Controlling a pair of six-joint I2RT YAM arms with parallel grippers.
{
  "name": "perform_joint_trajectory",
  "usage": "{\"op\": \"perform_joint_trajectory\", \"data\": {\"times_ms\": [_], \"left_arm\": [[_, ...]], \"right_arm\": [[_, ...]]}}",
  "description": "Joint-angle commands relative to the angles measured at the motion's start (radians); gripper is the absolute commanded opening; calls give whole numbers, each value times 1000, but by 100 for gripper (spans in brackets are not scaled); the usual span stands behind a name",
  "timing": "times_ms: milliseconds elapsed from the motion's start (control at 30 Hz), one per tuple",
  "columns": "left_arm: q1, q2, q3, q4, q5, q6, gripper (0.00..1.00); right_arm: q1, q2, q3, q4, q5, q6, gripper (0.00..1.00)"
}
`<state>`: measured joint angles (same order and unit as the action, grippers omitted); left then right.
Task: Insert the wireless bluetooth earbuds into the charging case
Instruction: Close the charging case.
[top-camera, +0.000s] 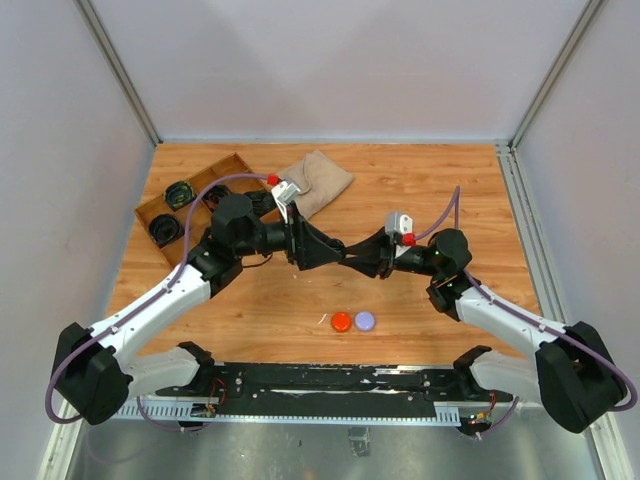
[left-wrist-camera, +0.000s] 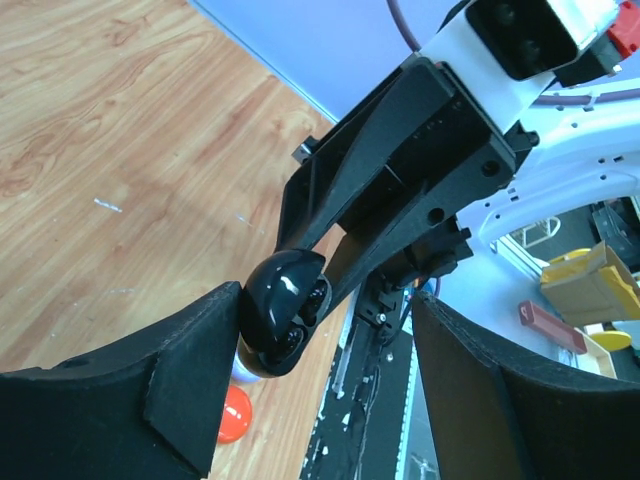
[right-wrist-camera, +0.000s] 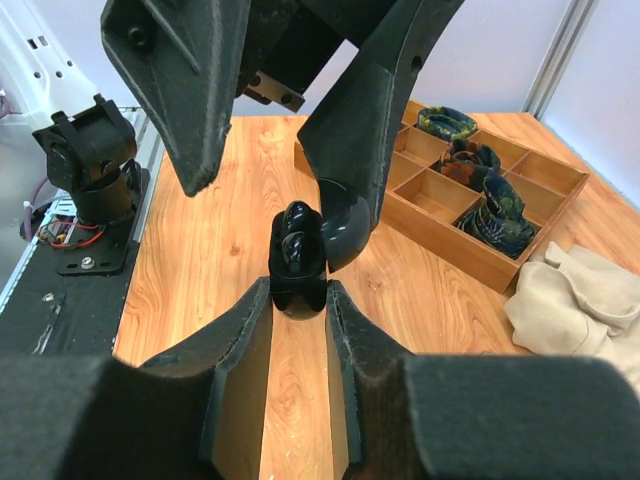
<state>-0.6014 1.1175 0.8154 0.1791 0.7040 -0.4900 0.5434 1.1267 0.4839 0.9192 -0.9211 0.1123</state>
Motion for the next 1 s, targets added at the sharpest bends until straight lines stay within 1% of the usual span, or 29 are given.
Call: {"op": "perform_joint_trajectory", "data": {"times_ms": [0,300,400,467,567,700,767,867,967], "left_arm": [[7,-3,33,71,75,-13,72],[9,-26,8,88,98,-15,70],[9,-41,2,37,50,10,70],[9,-61,9,-38,-24,47,71],[10,-96,35,-184,-180,123,75],[11,-156,55,-329,-387,199,78],[11,-187,59,-385,-479,229,80],[10,-234,60,-451,-624,275,83],[11,-282,54,-493,-746,318,83]], "right_arm": [[-14,4,47,-24,-22,-1,1],[-14,20,41,-84,9,-12,1],[-16,23,48,-125,27,-7,1],[-18,16,60,-195,51,-8,1],[-20,-1,67,-318,106,-14,1],[-23,-27,58,-459,181,-3,1],[-25,-48,52,-523,218,8,1],[-29,-83,59,-686,298,7,1],[-35,-110,57,-839,345,16,1]]}}
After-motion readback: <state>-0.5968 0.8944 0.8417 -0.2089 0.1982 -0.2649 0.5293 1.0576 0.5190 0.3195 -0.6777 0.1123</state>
